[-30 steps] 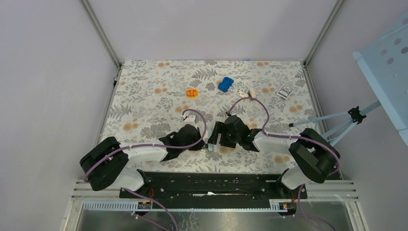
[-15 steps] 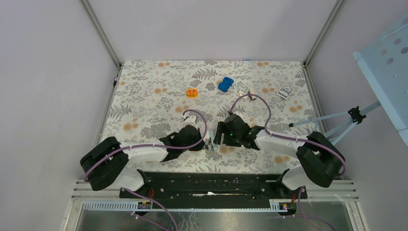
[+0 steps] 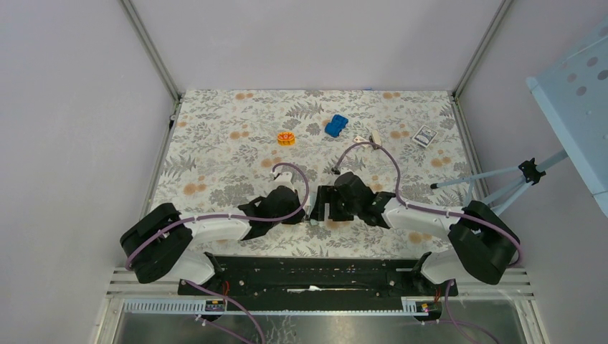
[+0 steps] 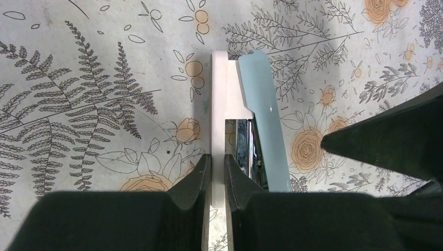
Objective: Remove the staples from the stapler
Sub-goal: Unload the staple at the center of the board.
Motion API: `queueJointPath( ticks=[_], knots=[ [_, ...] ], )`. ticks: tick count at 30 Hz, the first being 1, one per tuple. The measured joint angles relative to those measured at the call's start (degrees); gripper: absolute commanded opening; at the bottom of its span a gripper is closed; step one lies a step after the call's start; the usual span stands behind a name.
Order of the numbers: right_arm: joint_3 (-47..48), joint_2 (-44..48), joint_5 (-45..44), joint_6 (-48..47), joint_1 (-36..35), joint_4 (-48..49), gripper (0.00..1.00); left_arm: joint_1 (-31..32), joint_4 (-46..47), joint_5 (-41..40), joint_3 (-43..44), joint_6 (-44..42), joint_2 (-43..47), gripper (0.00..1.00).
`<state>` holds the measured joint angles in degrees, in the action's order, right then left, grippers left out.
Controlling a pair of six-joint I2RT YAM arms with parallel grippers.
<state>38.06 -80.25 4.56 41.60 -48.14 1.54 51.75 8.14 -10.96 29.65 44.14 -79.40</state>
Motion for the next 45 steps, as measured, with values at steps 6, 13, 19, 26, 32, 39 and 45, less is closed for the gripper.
queueJointPath(
  ticks=[6, 13, 19, 26, 32, 39, 45],
  knots=[
    [0.5, -4.07, 1.03, -0.22, -1.46, 0.87, 0.83, 0.11, -0.33, -0.13, 0.39, 0.39, -0.31, 0.0],
    [2.8, -7.52, -1.18, 0.07, -2.84, 0.15, 0.82, 0.17, -0.83, -0.31, 0.61, 0.55, -0.31, 0.0],
    [4.15, -7.76, -6.64, 0.28, -3.39, -3.34, 0.79, 0.26, -0.85, -0.44, 0.61, 0.66, -0.28, 0.0],
    [5.25, -6.64, -11.17, 0.22, -3.74, -8.28, 0.78, 0.46, -0.81, -0.98, 0.61, 0.83, -0.28, 0.0],
    [6.01, -5.79, -14.86, 0.22, -3.76, -11.72, 0.78, 0.5, -0.83, -1.55, 0.66, 0.79, -0.28, 0.0],
    [7.89, -5.84, -18.47, -0.39, -3.78, -14.88, 0.78, 0.85, -0.92, -1.73, 0.66, 0.7, -0.28, 0.0],
    [10.71, -7.04, -21.77, -1.51, -3.78, -17.42, 0.78, 1.6, -0.94, -1.73, 0.66, 0.7, -0.28, 0.0]
  ],
)
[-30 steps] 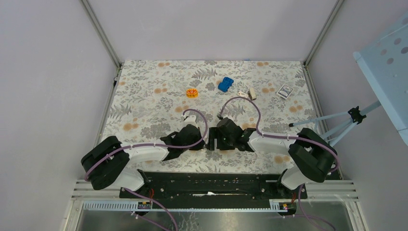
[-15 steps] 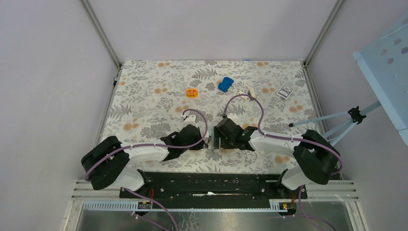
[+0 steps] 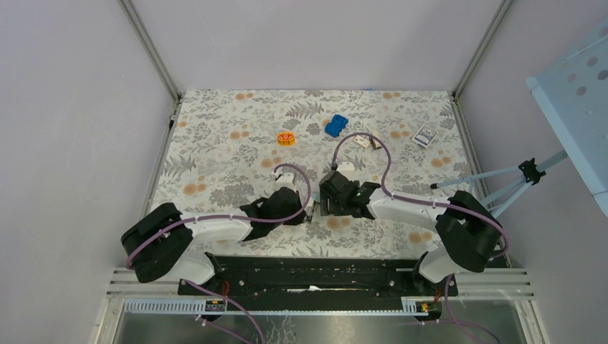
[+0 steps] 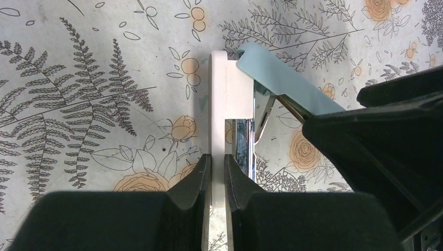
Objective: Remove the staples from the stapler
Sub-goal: Unload the staple at the center of the board.
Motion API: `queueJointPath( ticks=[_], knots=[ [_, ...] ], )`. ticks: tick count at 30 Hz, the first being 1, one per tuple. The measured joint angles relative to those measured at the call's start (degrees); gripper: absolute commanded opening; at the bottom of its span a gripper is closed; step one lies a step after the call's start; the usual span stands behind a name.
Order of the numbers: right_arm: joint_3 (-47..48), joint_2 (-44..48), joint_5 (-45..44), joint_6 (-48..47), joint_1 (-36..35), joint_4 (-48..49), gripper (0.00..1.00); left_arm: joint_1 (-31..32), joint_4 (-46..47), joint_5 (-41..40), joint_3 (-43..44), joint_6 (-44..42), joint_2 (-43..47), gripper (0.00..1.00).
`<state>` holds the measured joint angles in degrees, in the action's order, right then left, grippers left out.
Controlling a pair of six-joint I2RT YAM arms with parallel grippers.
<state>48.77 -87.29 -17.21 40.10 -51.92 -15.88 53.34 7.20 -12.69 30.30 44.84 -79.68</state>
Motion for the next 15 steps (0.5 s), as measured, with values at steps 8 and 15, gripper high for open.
queueJointPath(
  ticks=[8, 15],
  knots=[
    [2.4, -2.36, -2.99, -1.09, 0.17, -2.84, 0.79, 0.52, 0.04, 0.0, 0.0, 0.0, 0.0, 0.0],
    [2.84, -2.84, -3.13, -1.46, 1.03, -3.26, 0.79, 0.68, 0.11, 0.0, 0.0, 0.0, 0.0, 0.0]
  ],
)
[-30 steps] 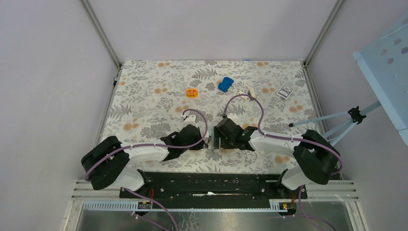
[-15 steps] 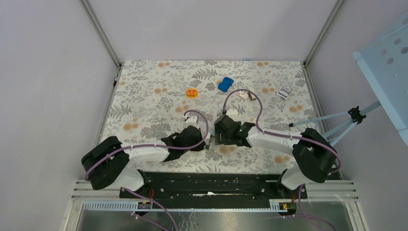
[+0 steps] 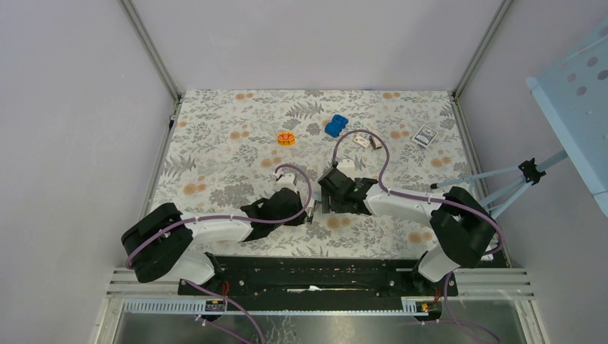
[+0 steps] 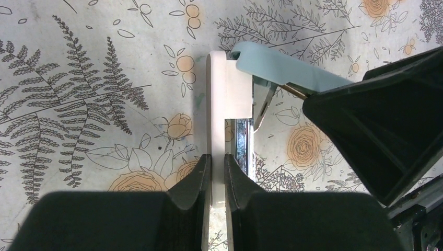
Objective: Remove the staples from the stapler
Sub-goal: Unload the staple at the center of the board.
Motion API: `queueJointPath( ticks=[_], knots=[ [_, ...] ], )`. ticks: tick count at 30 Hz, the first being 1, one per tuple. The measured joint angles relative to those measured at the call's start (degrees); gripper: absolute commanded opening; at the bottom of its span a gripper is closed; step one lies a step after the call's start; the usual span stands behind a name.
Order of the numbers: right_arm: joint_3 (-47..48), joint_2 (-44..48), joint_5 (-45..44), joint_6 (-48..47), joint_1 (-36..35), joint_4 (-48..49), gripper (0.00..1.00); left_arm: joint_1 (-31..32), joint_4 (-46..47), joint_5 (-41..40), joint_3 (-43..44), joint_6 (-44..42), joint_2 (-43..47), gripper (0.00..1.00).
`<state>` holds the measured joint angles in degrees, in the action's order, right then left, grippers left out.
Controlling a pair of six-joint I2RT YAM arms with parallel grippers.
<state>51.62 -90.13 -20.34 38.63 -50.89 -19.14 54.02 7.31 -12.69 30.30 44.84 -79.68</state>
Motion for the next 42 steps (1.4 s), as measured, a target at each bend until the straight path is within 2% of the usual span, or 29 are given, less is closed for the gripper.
queueJointPath(
  ticks=[8, 31, 42],
  knots=[
    [1.22, -0.02, 0.07, -1.31, 2.73, -1.31, 0.83, 0.44, -0.02, -0.02, 0.0, 0.04, -0.02, 0.0],
    [4.52, -2.71, 4.52, -6.99, 8.09, -0.31, 0.84, 1.03, 1.46, -1.51, -0.22, 1.68, -0.72, 0.0],
    [-3.02, 11.47, 15.91, -12.0, 8.68, 7.26, 0.83, 1.29, 4.31, -0.02, -0.83, 6.86, -1.9, 0.0]
  ],
)
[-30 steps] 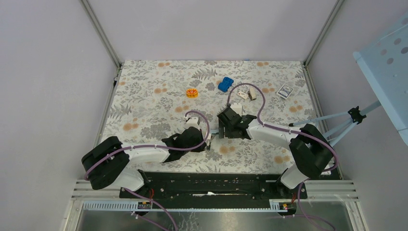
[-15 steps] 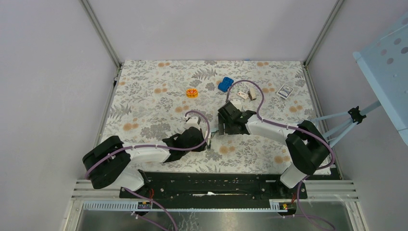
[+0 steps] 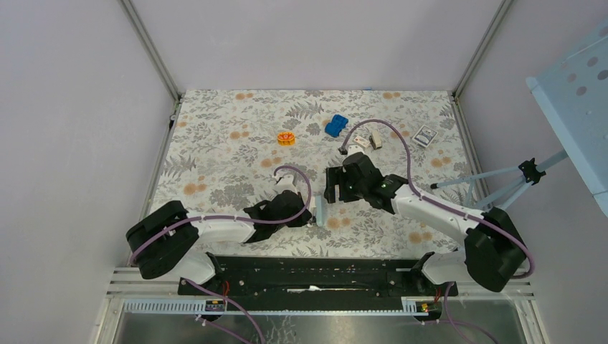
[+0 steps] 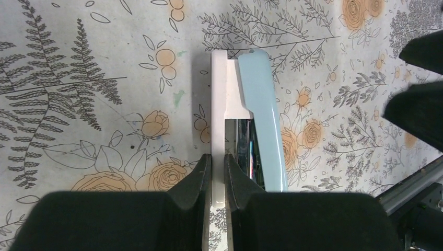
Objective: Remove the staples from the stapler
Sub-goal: Unload the staple at the center of the board.
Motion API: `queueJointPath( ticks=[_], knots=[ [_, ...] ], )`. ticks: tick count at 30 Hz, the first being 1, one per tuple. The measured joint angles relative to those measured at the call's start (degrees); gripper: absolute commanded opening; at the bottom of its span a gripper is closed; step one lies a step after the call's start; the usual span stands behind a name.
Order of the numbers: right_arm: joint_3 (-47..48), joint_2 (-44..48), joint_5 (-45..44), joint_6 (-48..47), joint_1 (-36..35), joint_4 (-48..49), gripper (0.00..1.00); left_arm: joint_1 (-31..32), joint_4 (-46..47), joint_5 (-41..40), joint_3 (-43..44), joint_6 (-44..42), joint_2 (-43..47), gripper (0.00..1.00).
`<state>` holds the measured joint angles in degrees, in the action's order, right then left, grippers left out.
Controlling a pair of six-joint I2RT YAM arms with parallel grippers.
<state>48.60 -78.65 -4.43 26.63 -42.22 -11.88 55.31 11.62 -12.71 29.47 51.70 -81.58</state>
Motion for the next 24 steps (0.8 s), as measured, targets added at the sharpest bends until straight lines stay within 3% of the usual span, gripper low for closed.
queueJointPath(
  ticks=[11, 24],
  knots=[
    [-2.97, 5.18, 5.6, 1.01, 0.0, 0.76, 0.87, -0.24, 0.5, 0.68, 0.0, 1.31, -0.35, 0.0],
    [-7.15, -3.72, 5.62, 10.91, -5.11, 5.14, 0.86, -0.24, 0.42, 0.66, 0.0, 1.27, -0.33, 0.0]
  ],
)
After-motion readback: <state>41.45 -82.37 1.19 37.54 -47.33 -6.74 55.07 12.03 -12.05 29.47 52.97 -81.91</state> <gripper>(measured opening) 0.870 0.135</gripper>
